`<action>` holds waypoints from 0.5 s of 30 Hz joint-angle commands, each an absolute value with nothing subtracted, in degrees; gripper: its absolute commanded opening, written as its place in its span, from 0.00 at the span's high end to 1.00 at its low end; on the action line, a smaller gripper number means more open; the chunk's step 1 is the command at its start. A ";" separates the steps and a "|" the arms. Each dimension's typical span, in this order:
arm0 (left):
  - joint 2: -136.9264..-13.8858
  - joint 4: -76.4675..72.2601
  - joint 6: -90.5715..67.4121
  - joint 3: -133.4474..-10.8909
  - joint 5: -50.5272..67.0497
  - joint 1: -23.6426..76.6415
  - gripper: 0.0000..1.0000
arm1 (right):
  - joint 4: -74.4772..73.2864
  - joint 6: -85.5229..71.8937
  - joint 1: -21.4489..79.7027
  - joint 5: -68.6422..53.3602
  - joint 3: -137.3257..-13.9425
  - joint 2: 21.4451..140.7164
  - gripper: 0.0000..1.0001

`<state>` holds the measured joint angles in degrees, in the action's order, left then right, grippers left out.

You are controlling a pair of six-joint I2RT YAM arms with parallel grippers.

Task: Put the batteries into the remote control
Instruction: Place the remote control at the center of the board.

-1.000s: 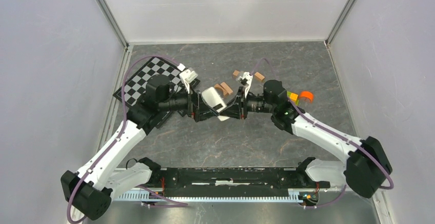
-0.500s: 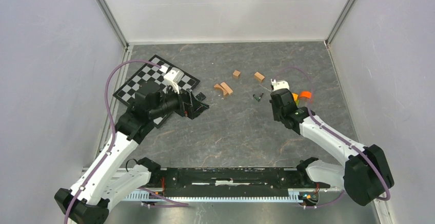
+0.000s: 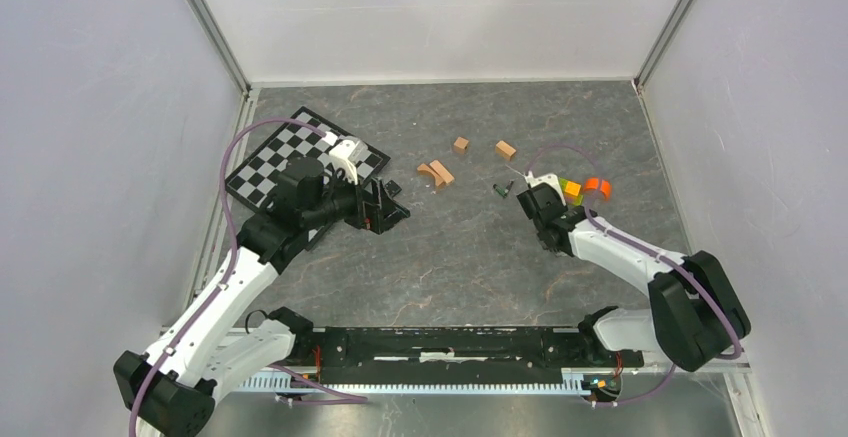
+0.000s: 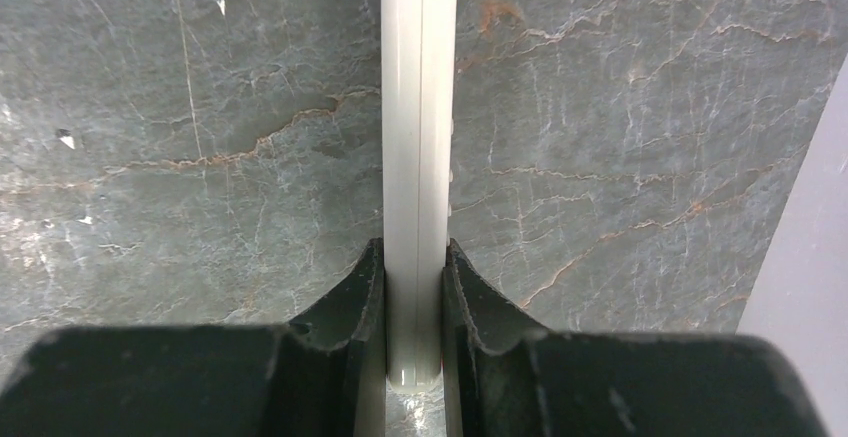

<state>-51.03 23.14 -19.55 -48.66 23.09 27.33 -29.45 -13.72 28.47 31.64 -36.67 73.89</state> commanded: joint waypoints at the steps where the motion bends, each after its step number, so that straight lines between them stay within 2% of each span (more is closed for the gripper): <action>1: -51.29 22.15 -21.50 -48.82 24.24 27.17 0.00 | -28.95 -13.37 28.77 33.14 -36.66 76.05 0.93; 11: -52.16 22.28 -21.51 -48.91 23.18 27.16 0.00 | -27.07 -12.38 30.43 27.06 -36.08 75.69 0.53; 15: -52.68 22.82 -21.55 -49.04 21.52 27.21 0.00 | -26.88 -11.70 31.11 25.02 -36.14 74.27 0.45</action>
